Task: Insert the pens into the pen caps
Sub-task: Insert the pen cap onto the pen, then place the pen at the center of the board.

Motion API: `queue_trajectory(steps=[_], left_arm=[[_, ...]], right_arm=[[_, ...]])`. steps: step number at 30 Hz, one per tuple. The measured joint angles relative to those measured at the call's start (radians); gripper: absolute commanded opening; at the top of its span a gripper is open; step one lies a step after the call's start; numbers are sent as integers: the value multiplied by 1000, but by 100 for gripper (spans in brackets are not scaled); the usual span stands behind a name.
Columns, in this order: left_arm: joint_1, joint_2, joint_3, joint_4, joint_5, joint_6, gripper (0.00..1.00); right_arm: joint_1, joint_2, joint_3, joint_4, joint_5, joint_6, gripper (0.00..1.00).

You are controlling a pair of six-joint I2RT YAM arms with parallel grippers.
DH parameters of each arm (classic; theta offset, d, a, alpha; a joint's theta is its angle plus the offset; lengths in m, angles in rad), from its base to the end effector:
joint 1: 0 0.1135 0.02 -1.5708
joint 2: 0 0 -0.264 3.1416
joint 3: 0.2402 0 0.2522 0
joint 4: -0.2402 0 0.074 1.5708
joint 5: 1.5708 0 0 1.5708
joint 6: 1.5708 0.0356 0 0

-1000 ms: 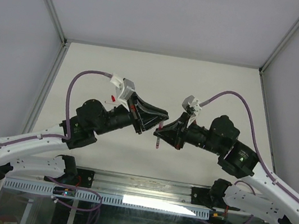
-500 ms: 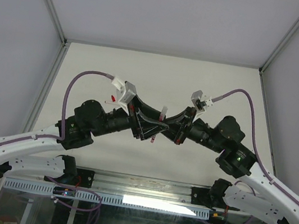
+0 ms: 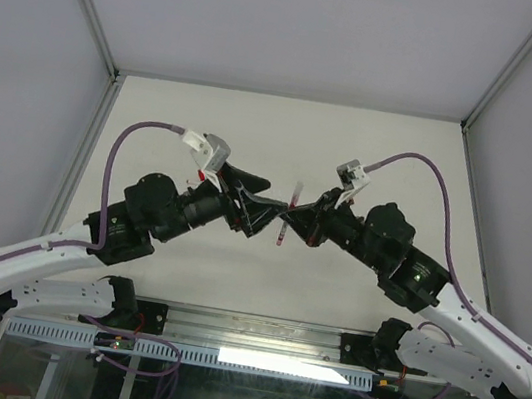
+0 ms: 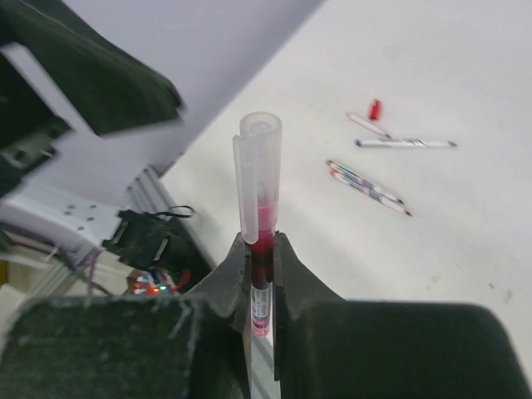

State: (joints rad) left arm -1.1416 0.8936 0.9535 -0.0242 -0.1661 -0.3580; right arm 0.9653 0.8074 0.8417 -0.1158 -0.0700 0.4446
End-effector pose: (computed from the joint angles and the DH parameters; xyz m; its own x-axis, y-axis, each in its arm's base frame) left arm 0.0905 -0.1835 0.3977 -0.2762 -0.2268 -0.9339 0.7807 0.5137 -0.3557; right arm 0.1057 0.1571 0.3637 -0.4117 0.1591 -0.8973 -0.7564 0.4896 0.4338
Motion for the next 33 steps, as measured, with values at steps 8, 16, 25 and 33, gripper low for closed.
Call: queue_trajectory(steps=[8, 16, 25, 33], left_arm=[[359, -34, 20, -160, -13, 1, 73], [583, 77, 11, -301, 138, 10, 78], [600, 29, -111, -361, 175, 18, 80], [600, -57, -201, -359, 176, 17, 80]], right_arm=[[-2, 144, 35, -198, 256, 40, 0], [-68, 376, 201, -308, 341, 45, 0], [-204, 752, 437, -392, 268, 84, 5], [-255, 1075, 636, -502, 257, 111, 8]])
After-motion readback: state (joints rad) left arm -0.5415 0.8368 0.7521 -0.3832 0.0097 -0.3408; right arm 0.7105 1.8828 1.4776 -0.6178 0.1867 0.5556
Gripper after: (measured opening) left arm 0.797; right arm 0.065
